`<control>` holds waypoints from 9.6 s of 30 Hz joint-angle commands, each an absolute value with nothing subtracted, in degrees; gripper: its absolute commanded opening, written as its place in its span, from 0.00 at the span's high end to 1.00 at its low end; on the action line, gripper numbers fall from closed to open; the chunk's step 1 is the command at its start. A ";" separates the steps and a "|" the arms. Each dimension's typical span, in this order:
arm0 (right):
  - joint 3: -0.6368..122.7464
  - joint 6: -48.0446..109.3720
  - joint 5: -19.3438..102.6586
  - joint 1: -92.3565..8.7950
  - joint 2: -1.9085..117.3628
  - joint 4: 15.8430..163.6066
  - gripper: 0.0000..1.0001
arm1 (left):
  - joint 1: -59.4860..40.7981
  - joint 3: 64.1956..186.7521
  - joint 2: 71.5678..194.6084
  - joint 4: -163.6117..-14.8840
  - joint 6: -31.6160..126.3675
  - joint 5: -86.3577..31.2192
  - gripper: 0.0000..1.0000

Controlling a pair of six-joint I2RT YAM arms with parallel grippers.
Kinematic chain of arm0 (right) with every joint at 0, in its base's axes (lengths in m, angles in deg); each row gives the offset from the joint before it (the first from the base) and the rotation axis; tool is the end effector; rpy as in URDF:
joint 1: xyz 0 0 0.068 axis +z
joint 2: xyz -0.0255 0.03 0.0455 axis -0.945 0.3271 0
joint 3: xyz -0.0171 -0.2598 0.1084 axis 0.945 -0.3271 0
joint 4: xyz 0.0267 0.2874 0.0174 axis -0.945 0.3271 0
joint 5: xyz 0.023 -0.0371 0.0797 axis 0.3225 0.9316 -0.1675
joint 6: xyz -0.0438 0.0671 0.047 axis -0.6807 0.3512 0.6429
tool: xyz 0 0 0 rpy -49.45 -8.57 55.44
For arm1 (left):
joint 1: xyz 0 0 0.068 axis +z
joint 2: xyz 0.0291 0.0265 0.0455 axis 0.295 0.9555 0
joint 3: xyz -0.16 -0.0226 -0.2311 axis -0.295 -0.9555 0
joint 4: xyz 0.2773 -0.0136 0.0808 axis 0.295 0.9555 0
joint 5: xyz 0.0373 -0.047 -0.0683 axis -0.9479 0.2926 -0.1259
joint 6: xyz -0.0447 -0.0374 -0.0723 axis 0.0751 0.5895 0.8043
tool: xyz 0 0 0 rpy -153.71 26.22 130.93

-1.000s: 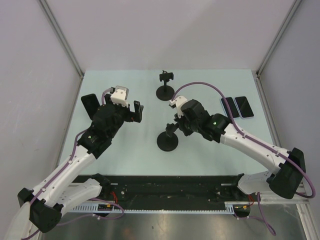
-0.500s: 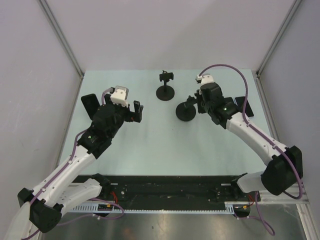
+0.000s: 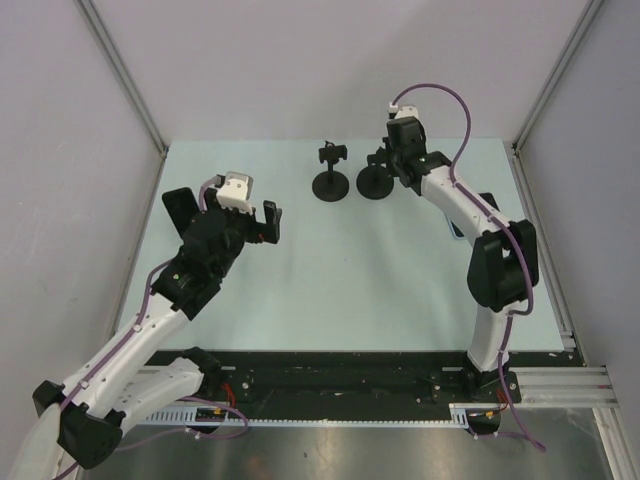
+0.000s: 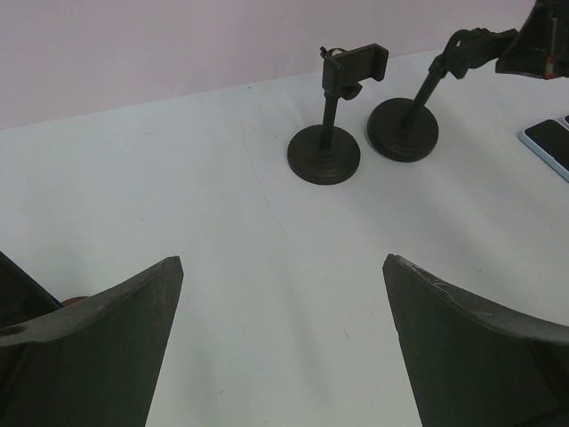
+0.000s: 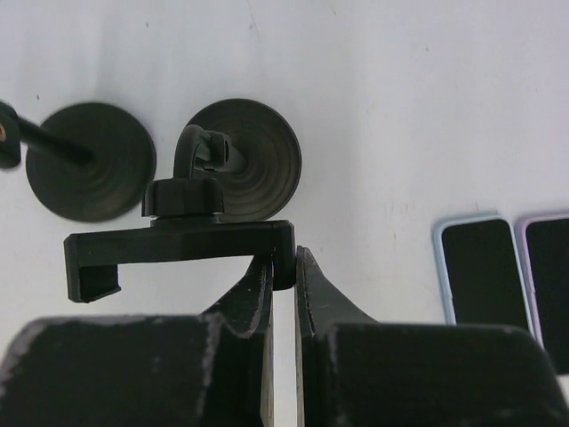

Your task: Remove the phone from the phone stand

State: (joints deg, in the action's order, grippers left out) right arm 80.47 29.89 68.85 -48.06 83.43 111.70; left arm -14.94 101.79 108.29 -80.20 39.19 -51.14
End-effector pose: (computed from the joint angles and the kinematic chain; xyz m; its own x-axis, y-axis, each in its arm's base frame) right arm 0.4772 0.1706 0.2922 -0.5281 -0.1150 -0.8413 -0.0560 0.9933 -0.1006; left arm 0.2451 -0.1277 0.3503 -0.1506 0.0271 -0.9882 0.2832 0.9589 -0.0169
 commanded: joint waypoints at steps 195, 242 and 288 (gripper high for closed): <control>19.61 37.03 40.78 -33.70 31.93 76.63 1.00 | -5.09 107.36 114.12 -84.24 71.14 -28.17 0.08; 45.01 37.65 22.04 -80.23 80.10 97.74 0.44 | -1.48 100.59 98.20 -80.73 38.17 -56.57 0.00; 54.15 18.32 59.23 -62.29 84.49 107.41 0.24 | -1.48 100.24 98.64 -80.99 38.08 -55.08 0.00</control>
State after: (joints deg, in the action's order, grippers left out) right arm 52.12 22.07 59.32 -60.93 82.66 107.94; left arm -1.11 100.42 98.92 -79.07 39.78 -55.16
